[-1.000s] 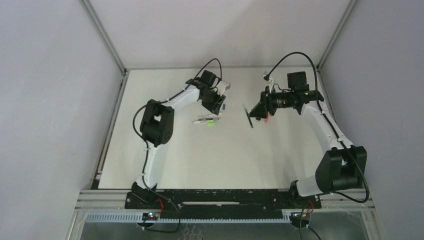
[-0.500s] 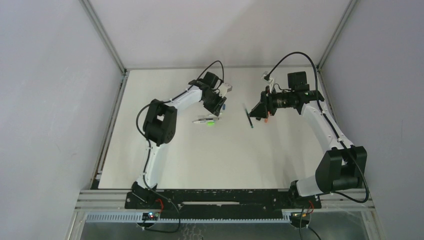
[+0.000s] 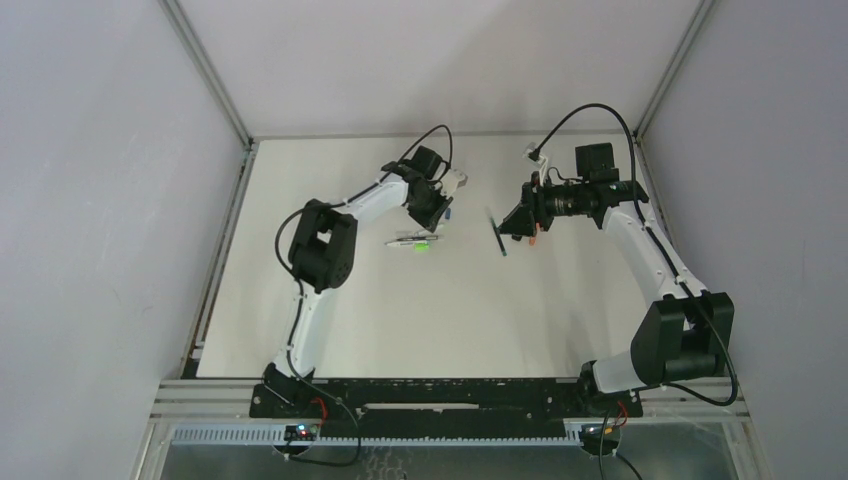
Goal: Insert the pens into the pen caps
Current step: Pick up the pen from the center of the board.
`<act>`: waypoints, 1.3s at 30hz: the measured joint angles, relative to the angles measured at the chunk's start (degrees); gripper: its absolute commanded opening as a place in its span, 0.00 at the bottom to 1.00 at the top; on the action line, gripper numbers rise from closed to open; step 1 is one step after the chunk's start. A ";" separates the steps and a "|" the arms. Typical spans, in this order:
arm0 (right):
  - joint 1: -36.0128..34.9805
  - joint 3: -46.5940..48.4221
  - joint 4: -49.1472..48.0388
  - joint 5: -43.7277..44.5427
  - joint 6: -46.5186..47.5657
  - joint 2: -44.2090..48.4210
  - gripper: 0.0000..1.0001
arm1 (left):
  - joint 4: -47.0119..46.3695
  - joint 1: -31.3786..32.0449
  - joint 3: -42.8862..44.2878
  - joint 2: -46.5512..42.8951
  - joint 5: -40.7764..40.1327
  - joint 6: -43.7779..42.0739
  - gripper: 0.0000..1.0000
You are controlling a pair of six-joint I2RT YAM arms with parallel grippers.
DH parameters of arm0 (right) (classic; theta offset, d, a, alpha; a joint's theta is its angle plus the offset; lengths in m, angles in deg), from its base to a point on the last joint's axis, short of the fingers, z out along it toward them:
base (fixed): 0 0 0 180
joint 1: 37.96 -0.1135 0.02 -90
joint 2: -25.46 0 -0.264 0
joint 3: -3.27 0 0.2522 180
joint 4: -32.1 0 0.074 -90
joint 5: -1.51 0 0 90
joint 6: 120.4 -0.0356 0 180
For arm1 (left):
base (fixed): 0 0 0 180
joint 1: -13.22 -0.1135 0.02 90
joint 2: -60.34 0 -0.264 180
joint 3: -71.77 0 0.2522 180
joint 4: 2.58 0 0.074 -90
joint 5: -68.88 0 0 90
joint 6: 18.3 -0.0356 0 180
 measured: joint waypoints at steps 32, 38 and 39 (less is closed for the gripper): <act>1.03 0.00 0.74 -1.97 1.88 0.24 0.52 | -9.18 0.57 -4.28 -10.64 -3.78 0.96 0.00; 1.07 -0.02 1.01 -3.34 2.62 1.84 0.52 | -17.57 0.57 -16.92 -21.33 0.74 8.11 0.00; 1.07 -0.11 0.90 -3.72 2.62 2.34 0.52 | -20.37 0.57 -20.90 -23.91 2.25 10.19 0.00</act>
